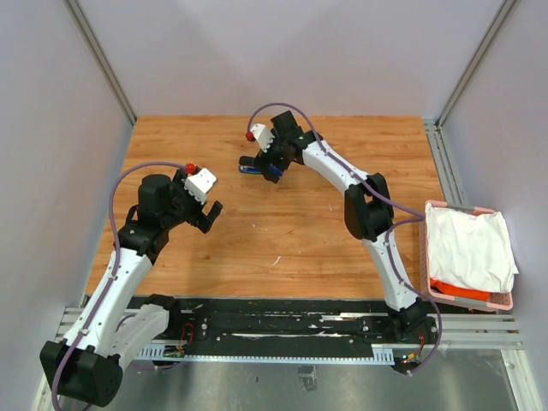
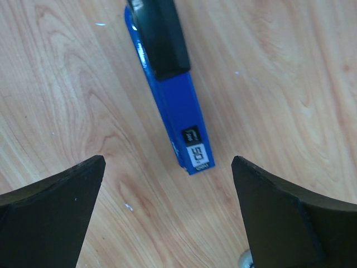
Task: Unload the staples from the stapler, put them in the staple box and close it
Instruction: Move the stapler to the center of the board, then pick up the stapler from the center of the board.
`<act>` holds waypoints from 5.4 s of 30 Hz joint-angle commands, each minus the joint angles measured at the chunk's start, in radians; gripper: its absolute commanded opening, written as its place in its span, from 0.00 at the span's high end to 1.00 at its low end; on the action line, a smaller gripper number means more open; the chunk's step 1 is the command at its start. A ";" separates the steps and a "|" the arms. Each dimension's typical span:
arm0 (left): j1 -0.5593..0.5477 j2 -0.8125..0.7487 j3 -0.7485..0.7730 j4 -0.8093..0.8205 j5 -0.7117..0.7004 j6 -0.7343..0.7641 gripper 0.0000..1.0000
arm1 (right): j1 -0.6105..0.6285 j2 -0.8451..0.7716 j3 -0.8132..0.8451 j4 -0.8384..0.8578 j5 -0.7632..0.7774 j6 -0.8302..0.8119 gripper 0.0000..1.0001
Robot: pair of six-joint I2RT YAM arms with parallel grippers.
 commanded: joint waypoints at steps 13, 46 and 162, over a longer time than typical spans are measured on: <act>0.007 0.012 -0.020 0.045 0.019 0.021 0.02 | 0.024 0.121 0.110 0.018 -0.030 -0.013 0.00; 0.007 0.030 -0.026 0.035 0.051 0.038 0.02 | 0.024 0.103 0.003 -0.003 -0.159 -0.003 0.39; 0.033 0.164 -0.360 0.582 0.501 0.070 0.02 | 0.245 -0.380 -0.673 0.115 -0.075 -0.031 0.47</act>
